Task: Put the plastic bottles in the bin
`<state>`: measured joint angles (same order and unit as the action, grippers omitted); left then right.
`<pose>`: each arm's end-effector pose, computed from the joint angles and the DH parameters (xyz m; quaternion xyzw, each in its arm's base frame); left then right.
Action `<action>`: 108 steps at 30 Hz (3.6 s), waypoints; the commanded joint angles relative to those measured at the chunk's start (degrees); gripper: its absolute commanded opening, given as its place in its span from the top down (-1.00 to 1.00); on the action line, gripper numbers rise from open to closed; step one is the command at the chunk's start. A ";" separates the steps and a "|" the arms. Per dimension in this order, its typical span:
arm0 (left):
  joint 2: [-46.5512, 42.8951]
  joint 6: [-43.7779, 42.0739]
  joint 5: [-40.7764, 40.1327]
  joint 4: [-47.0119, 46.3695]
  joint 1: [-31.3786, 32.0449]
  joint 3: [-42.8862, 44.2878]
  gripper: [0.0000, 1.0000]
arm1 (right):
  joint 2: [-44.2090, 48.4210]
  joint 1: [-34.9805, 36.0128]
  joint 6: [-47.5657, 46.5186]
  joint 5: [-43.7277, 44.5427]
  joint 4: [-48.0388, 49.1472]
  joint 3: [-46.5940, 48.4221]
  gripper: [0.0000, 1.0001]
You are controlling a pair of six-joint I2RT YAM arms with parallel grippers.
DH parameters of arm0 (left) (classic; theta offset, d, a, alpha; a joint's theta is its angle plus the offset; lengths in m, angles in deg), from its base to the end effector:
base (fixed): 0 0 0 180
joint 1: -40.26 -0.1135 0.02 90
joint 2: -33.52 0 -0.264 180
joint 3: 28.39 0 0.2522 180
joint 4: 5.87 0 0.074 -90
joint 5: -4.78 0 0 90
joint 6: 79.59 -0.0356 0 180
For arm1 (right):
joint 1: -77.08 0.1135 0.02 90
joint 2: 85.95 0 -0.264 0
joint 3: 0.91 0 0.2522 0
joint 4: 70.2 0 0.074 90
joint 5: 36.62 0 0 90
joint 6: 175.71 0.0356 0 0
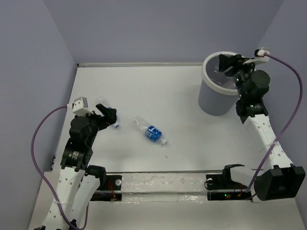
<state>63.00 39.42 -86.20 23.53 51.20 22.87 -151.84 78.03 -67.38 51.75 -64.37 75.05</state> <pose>0.1307 -0.0246 0.3225 -0.1237 0.7423 -0.2189 0.6211 0.2658 0.0054 0.4286 0.0798 0.5973 0.1421 0.7853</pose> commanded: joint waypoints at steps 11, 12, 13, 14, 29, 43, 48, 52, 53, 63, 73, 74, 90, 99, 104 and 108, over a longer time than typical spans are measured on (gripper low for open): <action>0.50 0.87 -3.94 -0.79 -1.97 0.47 -0.98 | -21.96 45.87 -12.33 -5.77 -31.60 7.40 -0.98; 0.41 1.04 -4.47 -0.52 -1.97 0.56 -0.98 | -24.09 47.11 -13.39 -4.19 -32.85 9.76 -0.99; 0.23 1.30 -4.91 -0.09 -2.15 0.65 -0.98 | -26.20 48.08 -14.36 -1.82 -34.87 11.01 -0.99; 0.23 1.39 -5.26 0.00 -2.24 0.74 -0.98 | -28.31 48.70 -15.15 -1.36 -35.93 12.41 -0.99; -1.08 1.13 -4.83 -0.17 -2.33 0.74 -0.98 | -57.05 51.70 -20.70 1.27 -47.89 34.83 -0.85; -1.44 0.87 -4.04 -0.52 -1.71 0.47 -0.98 | -42.18 48.81 -21.14 22.18 -39.05 38.98 0.19; -2.05 0.87 -4.04 -0.52 -1.10 0.39 -0.98 | -21.97 35.39 -23.77 28.26 -18.35 31.44 0.21; -2.23 0.61 -3.69 -0.70 -0.66 0.30 -0.98 | -15.16 26.84 -27.37 31.06 -1.80 24.84 0.22; -2.31 0.52 -3.60 -0.78 -0.48 0.30 -0.98 | -14.63 24.56 -27.81 31.77 -0.54 24.64 0.23; -2.14 0.34 -3.60 -1.05 0.49 0.21 -0.98 | -18.49 7.23 -24.50 32.05 6.86 19.47 0.25; 1.98 2.97 -11.06 1.41 -0.04 0.74 -0.98 | -12.34 5.99 -13.60 28.88 -4.08 15.50 -0.99; 2.77 3.41 -11.76 1.24 -0.30 0.65 -0.98 | -10.42 5.99 -10.45 26.18 -5.87 16.02 -0.99; 33.35 16.69 -25.47 -12.21 -0.83 -0.59 -0.98 | 0.67 39.55 -3.38 5.49 -17.13 0.39 -0.99; 58.93 12.56 -23.11 -12.83 -0.74 10.49 -0.95 | 1.02 47.74 -3.56 3.83 -16.70 -6.99 -0.99; 62.55 13.52 -23.90 -12.82 -0.74 10.67 -0.43 | 1.99 48.27 -0.66 2.16 -14.24 -11.21 -0.99; 56.85 11.51 -21.97 -14.84 1.01 7.69 -0.33 | 1.29 48.27 0.65 4.25 -13.97 -11.92 -0.99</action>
<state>125.55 52.32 -107.27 9.92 50.81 32.72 -151.23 125.89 -68.82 55.00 -82.64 63.24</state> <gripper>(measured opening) 0.749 0.995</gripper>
